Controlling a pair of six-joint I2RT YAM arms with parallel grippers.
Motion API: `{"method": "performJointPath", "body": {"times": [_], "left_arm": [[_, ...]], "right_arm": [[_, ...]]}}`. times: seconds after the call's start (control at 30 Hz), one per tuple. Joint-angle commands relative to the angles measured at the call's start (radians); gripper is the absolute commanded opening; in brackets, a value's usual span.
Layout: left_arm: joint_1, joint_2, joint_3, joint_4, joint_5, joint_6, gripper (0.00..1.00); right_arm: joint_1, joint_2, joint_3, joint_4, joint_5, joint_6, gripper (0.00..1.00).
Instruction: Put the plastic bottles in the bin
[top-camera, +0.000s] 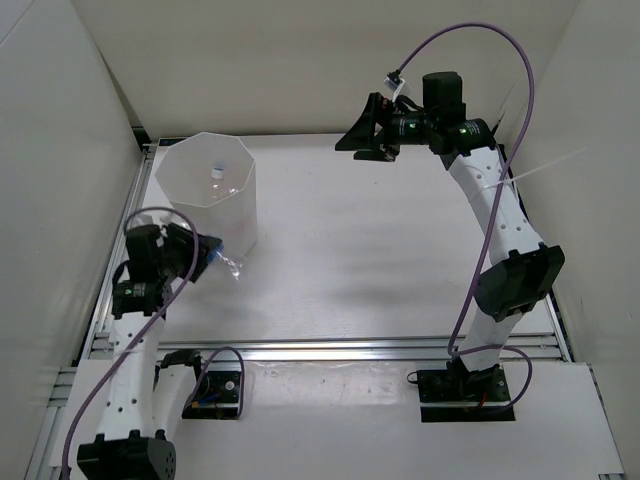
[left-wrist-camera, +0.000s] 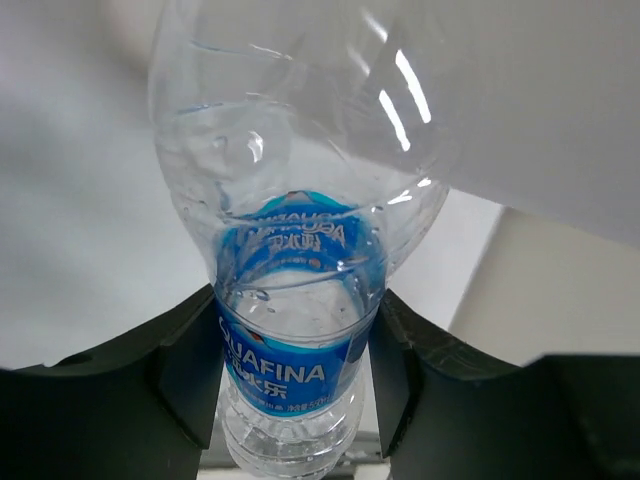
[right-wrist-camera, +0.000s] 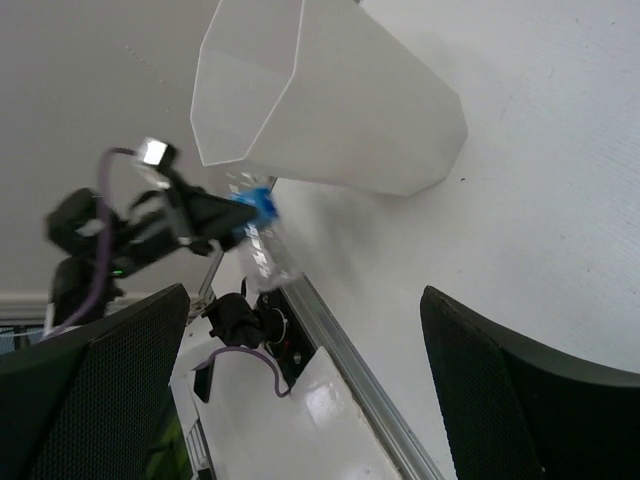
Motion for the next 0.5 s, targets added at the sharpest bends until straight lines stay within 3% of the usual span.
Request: {"method": "performJointPath", "body": {"times": [0.0, 0.17, 0.27, 0.47], "left_arm": [[0.005, -0.027, 0.266, -0.112, -0.098, 0.172, 0.48], [0.005, 0.124, 0.703, -0.178, -0.176, 0.321, 0.47], [0.005, 0.23, 0.869, -0.178, -0.215, 0.361, 0.48], [-0.026, 0.395, 0.932, -0.091, -0.343, 0.375, 0.56]], "right_arm": [[-0.003, -0.001, -0.004, 0.022, -0.025, -0.015, 1.0], [-0.003, -0.001, -0.004, 0.022, -0.034, -0.015, 1.0], [-0.003, -0.001, 0.007, 0.022, -0.045, -0.005, 1.0], [-0.003, 0.018, 0.027, 0.022, -0.054, 0.004, 1.0]]}}
